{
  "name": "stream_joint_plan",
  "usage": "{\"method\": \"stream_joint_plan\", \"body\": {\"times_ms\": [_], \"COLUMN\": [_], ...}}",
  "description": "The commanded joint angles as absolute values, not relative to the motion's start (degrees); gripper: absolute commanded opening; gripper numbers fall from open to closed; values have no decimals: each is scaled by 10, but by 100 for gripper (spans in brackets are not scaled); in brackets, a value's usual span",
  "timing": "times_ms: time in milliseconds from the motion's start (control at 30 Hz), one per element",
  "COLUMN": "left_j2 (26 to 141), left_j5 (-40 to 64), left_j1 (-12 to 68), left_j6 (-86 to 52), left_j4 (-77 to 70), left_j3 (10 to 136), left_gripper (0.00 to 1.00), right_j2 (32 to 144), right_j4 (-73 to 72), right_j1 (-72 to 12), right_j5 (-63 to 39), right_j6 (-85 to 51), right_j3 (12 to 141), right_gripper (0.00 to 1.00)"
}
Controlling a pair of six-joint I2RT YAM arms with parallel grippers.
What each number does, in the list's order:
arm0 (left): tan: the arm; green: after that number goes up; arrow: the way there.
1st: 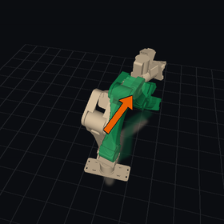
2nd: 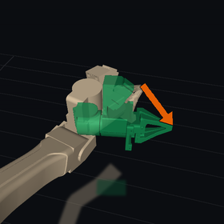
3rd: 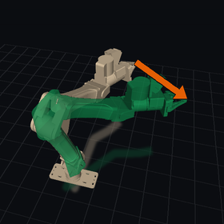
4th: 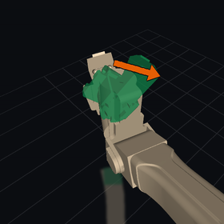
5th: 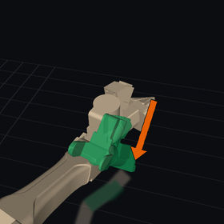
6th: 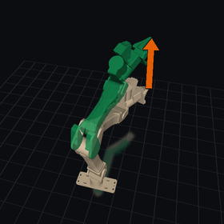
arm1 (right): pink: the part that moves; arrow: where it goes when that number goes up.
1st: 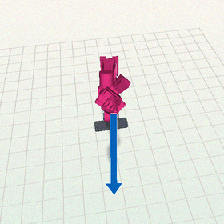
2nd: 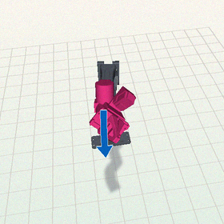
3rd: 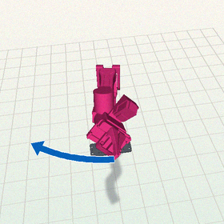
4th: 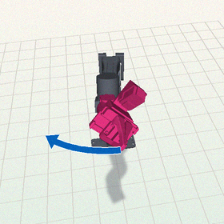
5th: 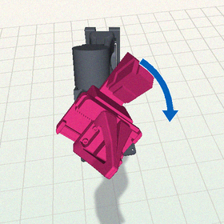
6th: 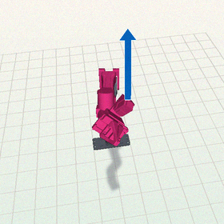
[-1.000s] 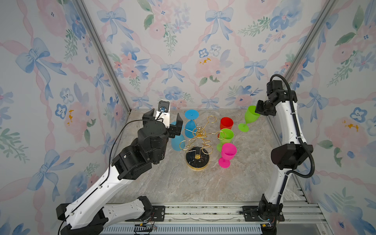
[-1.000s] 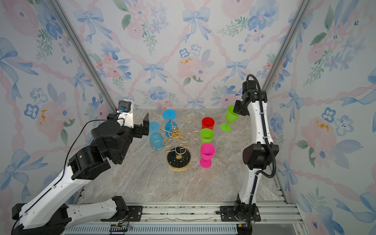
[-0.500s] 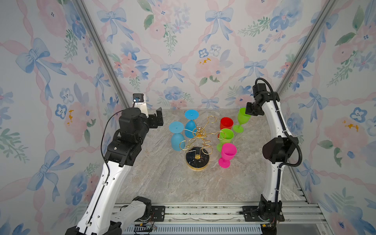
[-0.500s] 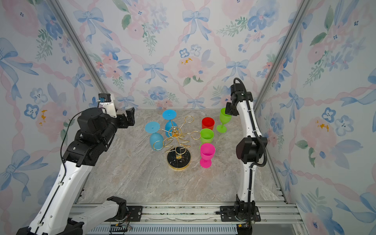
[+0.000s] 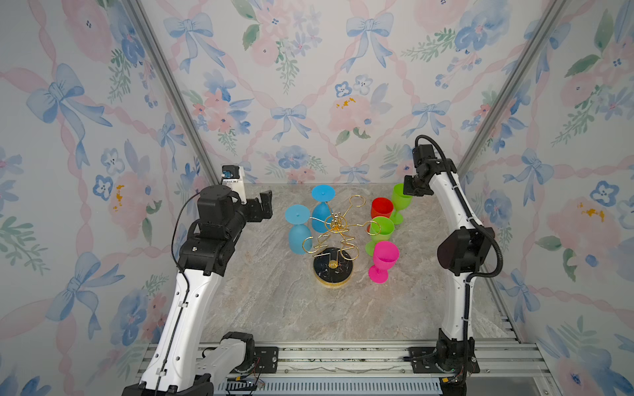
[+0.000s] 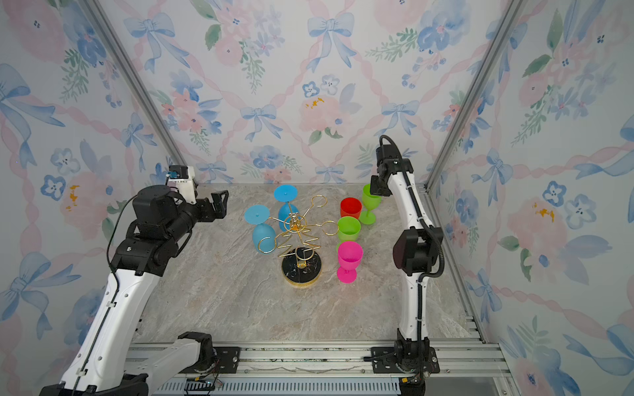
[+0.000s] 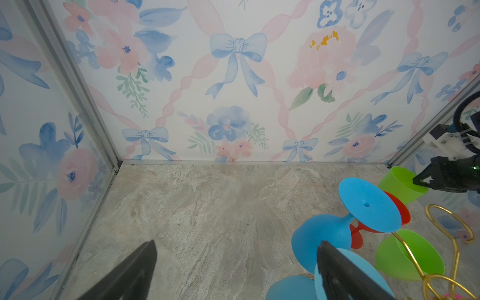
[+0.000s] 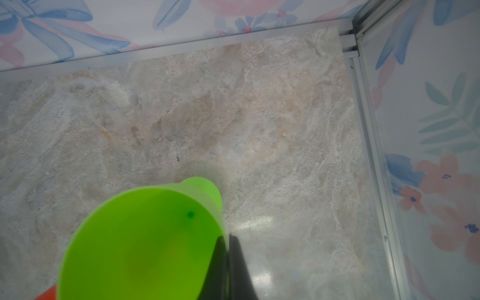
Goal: Take the wine glass off the wine glass rack
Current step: Place the wine glass at the top-right of the table.
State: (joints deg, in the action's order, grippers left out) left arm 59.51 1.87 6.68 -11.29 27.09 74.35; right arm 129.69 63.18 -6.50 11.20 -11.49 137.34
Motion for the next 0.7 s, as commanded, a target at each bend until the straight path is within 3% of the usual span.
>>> {"method": "stream_joint_plan", "body": {"times_ms": [0, 667], "left_j2": [580, 566], "left_j5": [40, 68], "left_j1": [63, 63], "left_j6": [-121, -111], "left_j4": [263, 263], "left_j3": [731, 717], "left_gripper": [98, 98], "right_j2": [1300, 1301], "right_j4": [596, 548], "right_j1": [-70, -66], "right_j5": [125, 169], "right_j6": [-110, -110], "right_j3": [1351, 1316], "right_gripper": [0, 2]}}
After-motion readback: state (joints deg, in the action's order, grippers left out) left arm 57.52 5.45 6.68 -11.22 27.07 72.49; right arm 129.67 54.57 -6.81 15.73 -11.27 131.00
